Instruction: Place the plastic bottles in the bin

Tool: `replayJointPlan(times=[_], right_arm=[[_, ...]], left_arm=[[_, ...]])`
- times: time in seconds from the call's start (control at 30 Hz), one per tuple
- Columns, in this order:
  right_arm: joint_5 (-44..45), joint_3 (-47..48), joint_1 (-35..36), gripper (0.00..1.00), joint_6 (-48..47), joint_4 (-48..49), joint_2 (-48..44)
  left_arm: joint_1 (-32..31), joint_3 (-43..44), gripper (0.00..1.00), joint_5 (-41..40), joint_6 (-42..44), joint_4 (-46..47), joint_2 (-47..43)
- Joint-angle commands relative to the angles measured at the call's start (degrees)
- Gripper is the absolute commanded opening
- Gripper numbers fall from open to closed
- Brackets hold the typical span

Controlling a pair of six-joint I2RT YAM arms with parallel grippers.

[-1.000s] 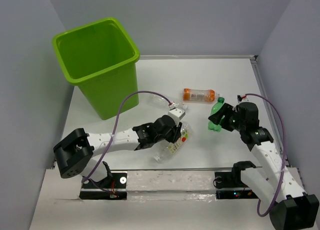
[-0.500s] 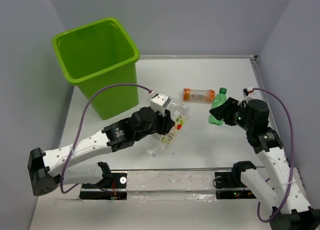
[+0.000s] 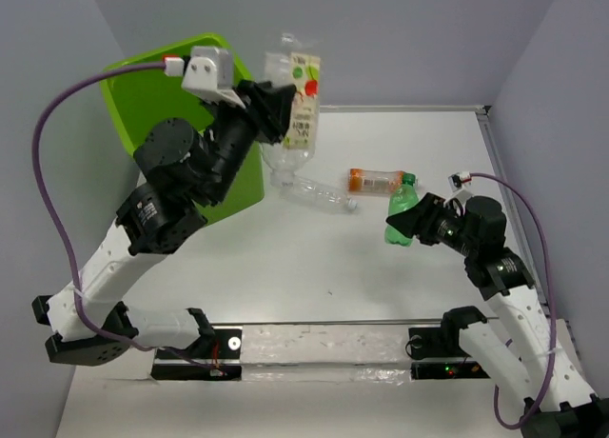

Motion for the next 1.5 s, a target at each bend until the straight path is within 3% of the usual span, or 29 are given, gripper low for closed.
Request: replayJointPlan(times=[0.0,0.13,0.23,0.4,0.43,0.5,0.53,0.57,0.6,0.63,0.7,0.9,1.23,1.33,1.47], right_arm=[[-1.7,0.3,4.3,0.2,1.8,6.6,-0.6],[0.8,1.0,10.3,0.2,2.3,9.4,2.1],[3.3,1.9,14.9,0.2,2.3,10.8,3.7],[5.2,3.2,20.2,0.2,2.7,14.9,6.8],[5.6,3.8,20.9,0.2,2.4,15.1,7.4],[6.8,5.5,22.4,0.2,1.7,15.3,9.4],[7.5,6.6,22.9,0.2,1.2,15.5,10.2],[8.3,9.1,23.6,0.2,0.4,15.8,11.1],[8.5,10.5,24.3,0.2,-0.3,17.2,13.5],[9.7,12.2,24.4,0.2,-2.0,17.7,15.1],[10.1,18.7,24.4,0.2,-3.8,18.2,19.1],[9.1,35.7,27.3,0.2,-9.1,21.0,33.5],[6.4,69.6,31.7,0.18,-18.0,22.1,57.5],[7.7,81.5,33.2,0.18,-20.5,21.3,65.9],[9.7,98.8,34.5,0.18,-20.9,19.5,77.9]], left_arm=[[11.5,11.4,0.0,-0.3,5.0,0.5,6.9],[21.2,24.4,0.0,-0.5,5.8,-2.9,15.0],[29.2,29.6,0.0,-0.1,5.6,-3.6,18.8],[43.8,30.4,0.0,4.3,-1.0,-2.1,22.2],[44.9,29.9,0.04,3.9,-1.4,-1.8,22.6],[48.5,28.9,0.19,4.7,-4.5,-2.7,23.7],[49.7,28.4,0.31,5.0,-6.0,-3.4,23.8],[50.7,27.7,0.55,5.7,-7.5,-4.0,23.7],[51.6,25.5,0.67,7.1,-8.7,-3.8,22.3],[52.7,23.6,0.88,7.3,-11.2,-3.2,21.2],[52.8,19.2,0.99,10.1,-12.8,0.9,18.2],[52.7,6.2,0.99,18.6,-14.6,3.1,5.9],[52.7,-27.3,0.99,31.4,-17.9,0.3,-22.9],[52.7,-34.0,0.99,34.1,-19.9,-1.2,-30.7],[49.8,-38.5,0.99,36.1,-20.7,-5.8,-34.3]])
